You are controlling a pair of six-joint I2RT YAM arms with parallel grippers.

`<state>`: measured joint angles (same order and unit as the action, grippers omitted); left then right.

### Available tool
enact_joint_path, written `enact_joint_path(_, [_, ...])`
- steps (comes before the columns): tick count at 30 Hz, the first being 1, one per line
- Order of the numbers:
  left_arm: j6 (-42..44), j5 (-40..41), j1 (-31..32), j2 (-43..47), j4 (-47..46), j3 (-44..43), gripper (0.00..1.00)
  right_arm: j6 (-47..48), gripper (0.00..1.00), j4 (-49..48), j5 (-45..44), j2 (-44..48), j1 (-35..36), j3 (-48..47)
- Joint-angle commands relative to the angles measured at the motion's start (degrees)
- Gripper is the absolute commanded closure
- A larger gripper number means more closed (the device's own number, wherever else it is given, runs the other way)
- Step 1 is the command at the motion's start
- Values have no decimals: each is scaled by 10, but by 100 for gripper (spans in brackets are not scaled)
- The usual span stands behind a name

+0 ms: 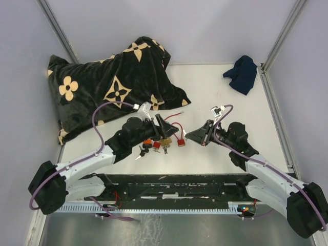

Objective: Unlock with the key
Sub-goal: Pick up the key from the center of the board.

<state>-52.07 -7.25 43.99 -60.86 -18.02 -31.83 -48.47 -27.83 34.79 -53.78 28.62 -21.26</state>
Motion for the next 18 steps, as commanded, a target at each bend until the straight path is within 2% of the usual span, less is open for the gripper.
enact_joint_path(1, [65,54,32,-65,176,-84,15,45,98,47,-50,43,-15,20])
enact_joint_path(9, [74,147,75,-233,378,-254,12,82,98,118,-165,107,-27,60])
enact_joint_path(14, [72,207,98,-361,525,-398,16,107,98,204,-265,158,-28,65])
enact_joint_path(18, [60,219,103,-436,594,-472,21,107,99,264,-315,186,-28,68])
